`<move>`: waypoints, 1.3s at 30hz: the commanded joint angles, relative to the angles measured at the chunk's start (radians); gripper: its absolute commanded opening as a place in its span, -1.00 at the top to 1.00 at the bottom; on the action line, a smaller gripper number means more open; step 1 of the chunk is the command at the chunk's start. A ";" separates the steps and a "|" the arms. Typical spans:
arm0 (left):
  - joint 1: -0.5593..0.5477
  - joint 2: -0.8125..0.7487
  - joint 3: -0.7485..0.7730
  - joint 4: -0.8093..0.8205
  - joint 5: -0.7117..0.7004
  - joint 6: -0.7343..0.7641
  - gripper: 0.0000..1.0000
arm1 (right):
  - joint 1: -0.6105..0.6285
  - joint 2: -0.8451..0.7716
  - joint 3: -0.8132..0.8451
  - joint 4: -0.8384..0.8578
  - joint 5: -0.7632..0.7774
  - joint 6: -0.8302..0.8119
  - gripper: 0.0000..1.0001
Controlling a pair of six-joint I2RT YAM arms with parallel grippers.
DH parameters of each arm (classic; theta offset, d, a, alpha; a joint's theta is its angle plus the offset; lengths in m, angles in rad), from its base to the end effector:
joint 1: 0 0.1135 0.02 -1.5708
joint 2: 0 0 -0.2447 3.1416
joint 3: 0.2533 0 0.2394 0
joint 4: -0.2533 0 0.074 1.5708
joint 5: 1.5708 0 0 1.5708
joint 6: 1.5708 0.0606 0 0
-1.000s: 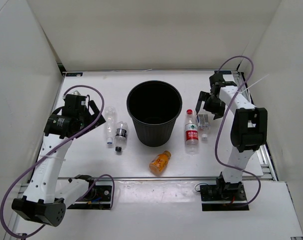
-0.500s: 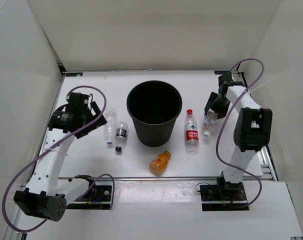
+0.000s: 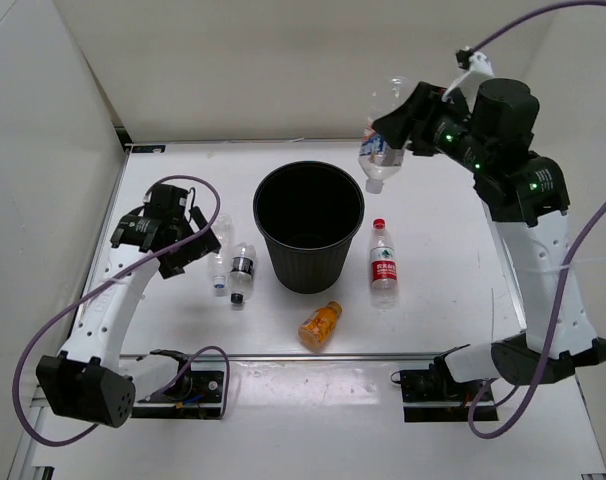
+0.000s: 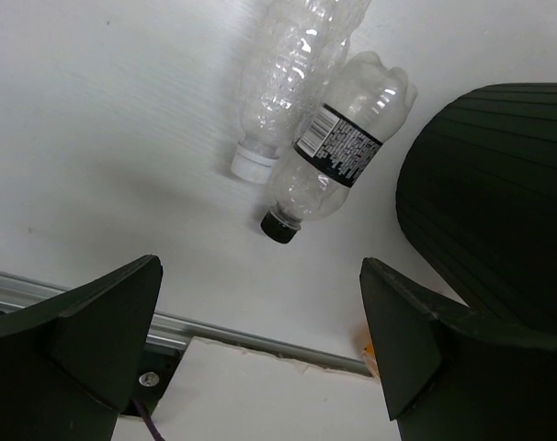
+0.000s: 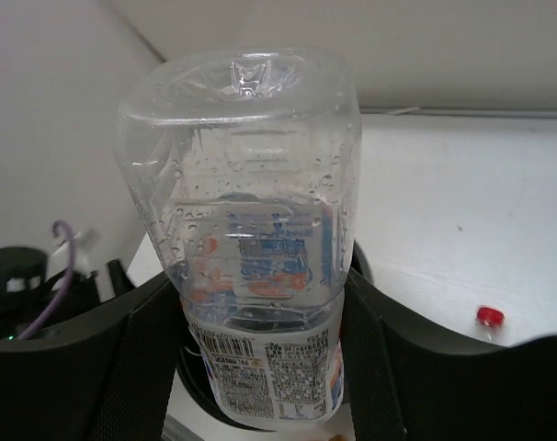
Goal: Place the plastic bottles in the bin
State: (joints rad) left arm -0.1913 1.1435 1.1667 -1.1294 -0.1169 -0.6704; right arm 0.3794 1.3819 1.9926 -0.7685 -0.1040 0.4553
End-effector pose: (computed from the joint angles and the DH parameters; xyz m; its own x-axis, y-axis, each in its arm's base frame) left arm 0.2066 -0.0328 0.2816 -0.7732 -0.4788 -0.4159 -0.4375 0.8774 -0.1967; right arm 0.2412 0.1029 0.5148 -0.3350 0.3373 -0.8798 -0.3522 0.8212 0.4489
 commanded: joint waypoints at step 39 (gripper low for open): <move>0.047 -0.163 -0.108 0.102 -0.122 -0.098 -1.00 | -0.180 0.500 -0.735 0.072 -0.050 0.010 -0.39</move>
State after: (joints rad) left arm -0.1505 0.9787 1.0622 -1.0168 -0.2058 -0.7746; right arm 0.1944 1.8511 1.2301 -0.6800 -0.1406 0.4755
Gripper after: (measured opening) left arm 1.000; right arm 0.771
